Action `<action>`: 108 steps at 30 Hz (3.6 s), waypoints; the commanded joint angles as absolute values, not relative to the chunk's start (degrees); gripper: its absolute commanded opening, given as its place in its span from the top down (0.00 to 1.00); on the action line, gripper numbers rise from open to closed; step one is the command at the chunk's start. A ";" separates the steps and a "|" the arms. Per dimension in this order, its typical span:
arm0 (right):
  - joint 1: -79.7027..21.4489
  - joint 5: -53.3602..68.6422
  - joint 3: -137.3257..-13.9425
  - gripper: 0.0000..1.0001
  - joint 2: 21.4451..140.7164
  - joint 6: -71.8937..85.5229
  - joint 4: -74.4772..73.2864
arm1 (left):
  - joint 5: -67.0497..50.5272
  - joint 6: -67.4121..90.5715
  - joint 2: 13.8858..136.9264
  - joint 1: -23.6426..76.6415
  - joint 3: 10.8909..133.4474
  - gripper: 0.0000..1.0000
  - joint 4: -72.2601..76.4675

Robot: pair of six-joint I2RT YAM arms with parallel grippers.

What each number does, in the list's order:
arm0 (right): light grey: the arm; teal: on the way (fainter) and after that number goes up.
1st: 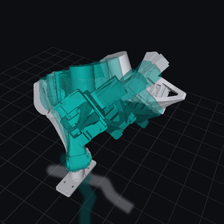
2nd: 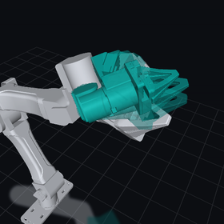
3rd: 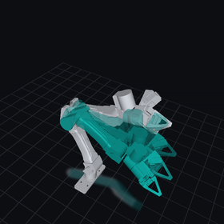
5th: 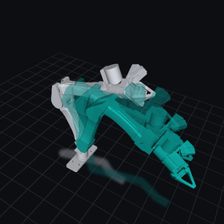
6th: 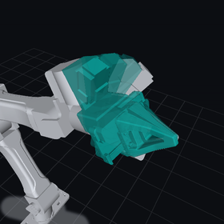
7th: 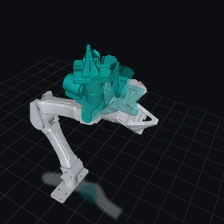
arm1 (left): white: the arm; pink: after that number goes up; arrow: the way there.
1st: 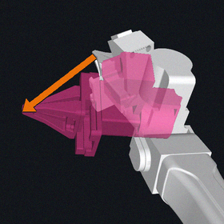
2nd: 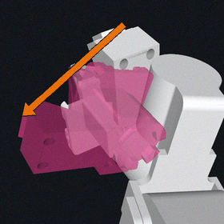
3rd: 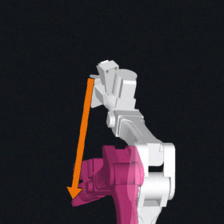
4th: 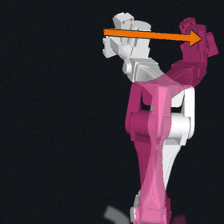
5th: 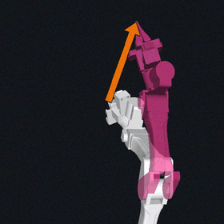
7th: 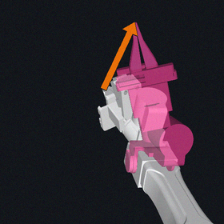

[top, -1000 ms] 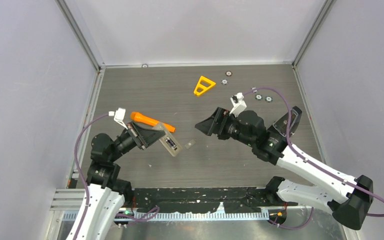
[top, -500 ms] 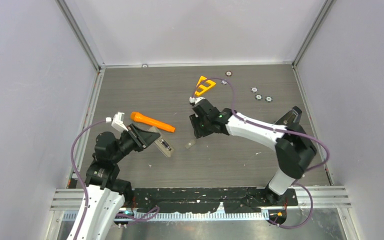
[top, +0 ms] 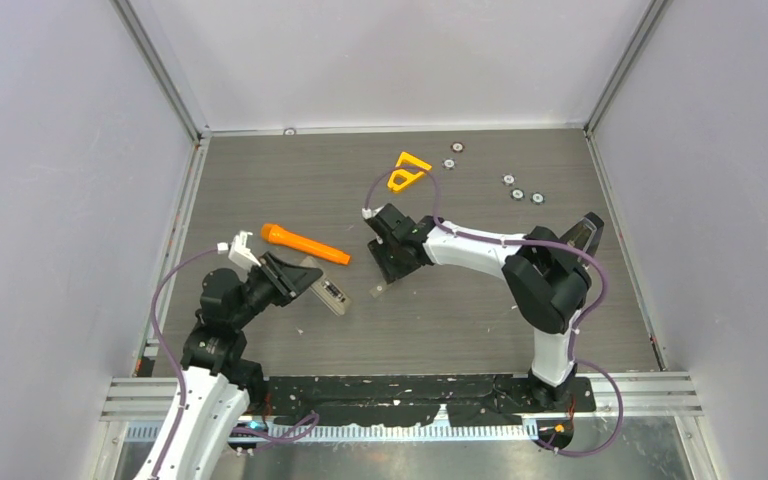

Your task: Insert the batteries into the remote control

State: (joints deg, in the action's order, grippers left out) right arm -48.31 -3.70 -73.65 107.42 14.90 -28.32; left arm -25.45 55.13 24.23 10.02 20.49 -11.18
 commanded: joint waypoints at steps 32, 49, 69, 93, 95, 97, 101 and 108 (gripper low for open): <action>-47.18 -9.85 -68.75 0.95 102.21 19.39 -23.59 | -22.84 58.43 28.11 10.39 14.54 1.00 6.87; -43.14 -25.09 -54.14 0.95 76.80 37.81 -27.81 | 19.26 67.39 60.44 40.16 19.58 1.00 30.38; -42.19 -23.31 -51.38 0.94 69.44 38.65 -29.13 | 31.10 86.31 83.03 47.35 19.60 0.86 39.83; -42.19 -17.99 -52.15 0.95 70.93 39.07 -27.38 | 21.80 96.19 77.58 48.01 11.32 0.15 25.35; -42.19 -16.78 -52.73 0.95 70.70 38.66 -27.59 | 19.07 97.76 74.64 48.05 11.93 0.12 17.33; -42.13 -16.09 -53.33 0.94 70.46 38.22 -27.93 | 17.32 98.76 71.39 48.05 13.16 0.08 8.79; -42.19 -15.07 -54.45 0.94 69.93 37.74 -28.57 | 16.31 99.46 65.33 48.00 15.30 0.05 -6.09; -42.18 -11.75 -56.02 0.94 69.47 36.39 -29.12 | 14.41 95.11 56.50 47.99 15.74 0.02 -15.09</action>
State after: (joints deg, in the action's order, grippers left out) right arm -42.35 -13.93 -52.97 70.91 37.60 -29.19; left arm 16.19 99.46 59.40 47.75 16.21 1.04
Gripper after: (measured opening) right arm 0.067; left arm 0.974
